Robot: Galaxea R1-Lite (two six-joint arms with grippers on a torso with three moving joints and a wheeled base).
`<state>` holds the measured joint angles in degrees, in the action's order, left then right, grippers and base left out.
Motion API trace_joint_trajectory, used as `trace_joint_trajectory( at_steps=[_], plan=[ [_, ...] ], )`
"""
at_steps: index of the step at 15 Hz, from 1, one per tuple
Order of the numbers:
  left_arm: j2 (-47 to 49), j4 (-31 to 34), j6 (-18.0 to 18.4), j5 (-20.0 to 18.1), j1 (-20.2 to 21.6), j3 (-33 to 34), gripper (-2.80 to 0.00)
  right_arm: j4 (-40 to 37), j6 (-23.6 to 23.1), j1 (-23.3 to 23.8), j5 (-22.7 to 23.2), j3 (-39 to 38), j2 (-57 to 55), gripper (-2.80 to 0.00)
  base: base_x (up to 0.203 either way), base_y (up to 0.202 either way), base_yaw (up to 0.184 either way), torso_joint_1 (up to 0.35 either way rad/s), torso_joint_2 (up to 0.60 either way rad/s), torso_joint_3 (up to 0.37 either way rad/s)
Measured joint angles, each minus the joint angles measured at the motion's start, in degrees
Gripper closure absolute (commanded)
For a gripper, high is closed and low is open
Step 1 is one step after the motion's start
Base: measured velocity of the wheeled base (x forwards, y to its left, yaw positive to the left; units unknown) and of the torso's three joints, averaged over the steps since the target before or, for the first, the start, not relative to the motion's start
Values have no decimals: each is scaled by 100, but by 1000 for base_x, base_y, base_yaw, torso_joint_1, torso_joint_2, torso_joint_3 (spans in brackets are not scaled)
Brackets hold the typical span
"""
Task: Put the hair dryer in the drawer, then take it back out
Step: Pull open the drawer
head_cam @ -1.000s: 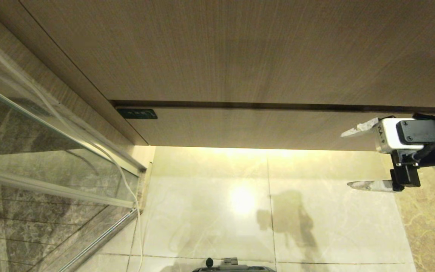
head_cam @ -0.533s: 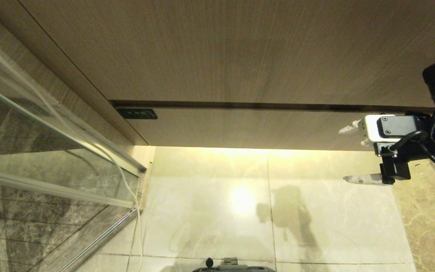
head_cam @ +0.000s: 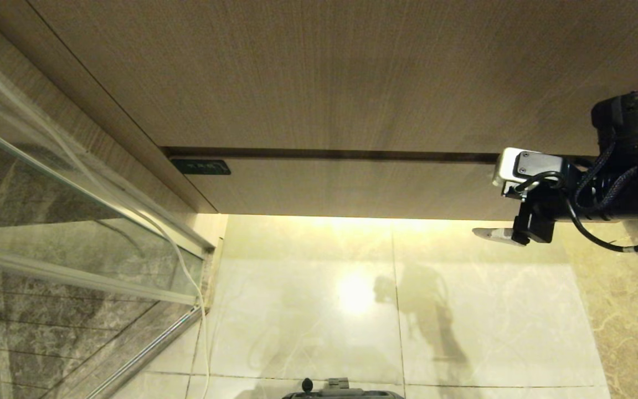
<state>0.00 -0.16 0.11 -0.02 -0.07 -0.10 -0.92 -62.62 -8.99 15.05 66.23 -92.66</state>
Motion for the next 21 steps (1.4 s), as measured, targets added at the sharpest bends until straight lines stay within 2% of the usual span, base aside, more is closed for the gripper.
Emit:
trace_joint_trajectory(
  at_steps=[4,7,11,21],
  plan=[
    [0,0,-2,2,-4,0,0,690,6,-2,471,-257,-22,-280,0,0,0,0,0,0],
    [0,0,-1,1,0,0,0,1201,-50,7,642,-521,22,-280,0,0,0,0,0,0],
    [0,2,-1,2,-2,0,0,1469,-422,24,1092,-745,85,-280,0,0,0,0,0,0],
    [0,0,-1,2,0,0,0,1742,-747,81,1158,-475,-373,-280,0,0,0,0,0,0]
  ],
)
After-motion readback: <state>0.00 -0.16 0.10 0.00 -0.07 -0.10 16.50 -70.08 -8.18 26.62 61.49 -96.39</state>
